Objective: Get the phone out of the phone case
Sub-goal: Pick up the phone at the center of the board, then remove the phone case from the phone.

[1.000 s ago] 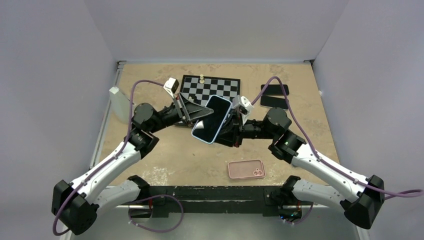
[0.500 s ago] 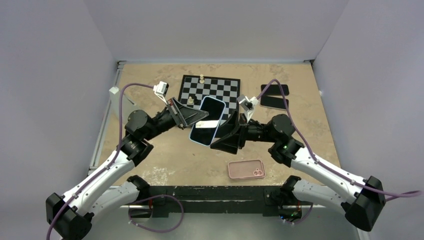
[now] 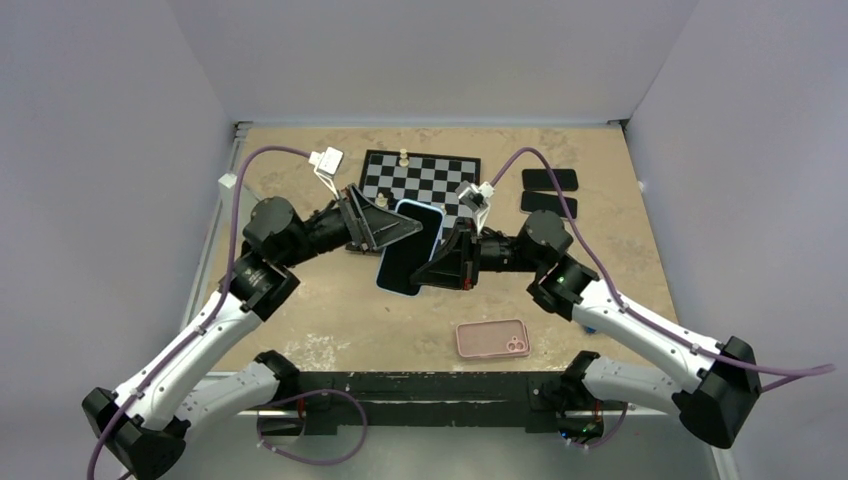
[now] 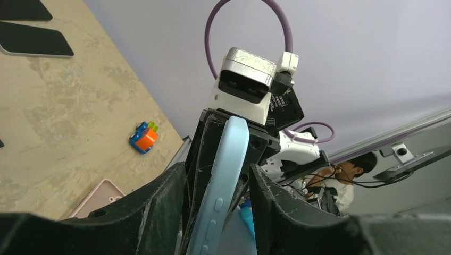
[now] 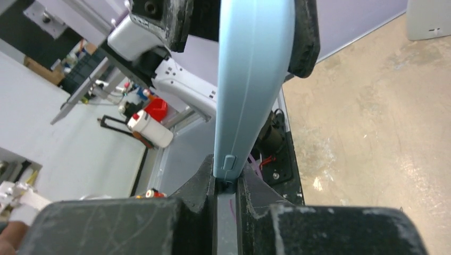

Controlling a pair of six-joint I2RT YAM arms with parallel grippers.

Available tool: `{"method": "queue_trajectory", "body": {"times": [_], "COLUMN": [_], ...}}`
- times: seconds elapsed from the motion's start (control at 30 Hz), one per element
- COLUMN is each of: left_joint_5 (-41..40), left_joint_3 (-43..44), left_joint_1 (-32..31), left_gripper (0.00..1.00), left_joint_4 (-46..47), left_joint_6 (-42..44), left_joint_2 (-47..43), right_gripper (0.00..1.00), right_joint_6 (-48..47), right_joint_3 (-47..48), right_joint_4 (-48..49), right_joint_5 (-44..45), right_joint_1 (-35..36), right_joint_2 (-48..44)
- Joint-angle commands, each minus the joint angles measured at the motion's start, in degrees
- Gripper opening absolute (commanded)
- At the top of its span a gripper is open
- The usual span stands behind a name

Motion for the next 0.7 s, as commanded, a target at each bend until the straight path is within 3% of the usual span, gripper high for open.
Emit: {"method": "queue_trajectory", "body": {"times": [0.0,0.13,0.17,0.2,0.27,0.33,0.67], "left_joint_5": [4.06,5.0,4.97,4.81,3.76,2.82,1.66], "left_joint_3": [7.81,10.48,10.64,10.6,10.25,9.04,1.0], "left_joint_1": [-0.15,-0.16,-0.17,-0.13,-0.07,0.02,0.01], "left_gripper": [0.48,0.1,0.05,0.0,0.0,0.0,0.0], "left_joint_4": [-15.72,-18.27,-17.74,-16.91,-15.25,-12.38,3.58], "left_joint_6": [9.57,12.39,12.06,11.38,8.84,5.07,-6.83], "left_joint_2": [0.86,1.32,1.34,1.36,1.26,0.82,0.14], "right_gripper": [0.0,0.02,0.21,0.33,0.48,0.52,0.5], "right_joint_6": [-6.35,-7.5,-7.53,-7.4,-6.35,-4.65,0.24], "right_joint_3": [5.92,7.23,6.82,6.03,3.54,0.07,-3.9], "right_joint_4": [-1.87,-4.87,-4.79,-3.82,-0.73,3.87,12.55], "right_joint_5": [-5.23,-4.8,-4.57,-4.66,-5.14,-7.34,-12.18], "right_joint_1": [0.21,0.14,0.12,0.12,0.12,0.12,0.36], "right_joint_2": [-1.31,-1.35,-1.81,-2.24,-3.13,-3.83,-3.53]}}
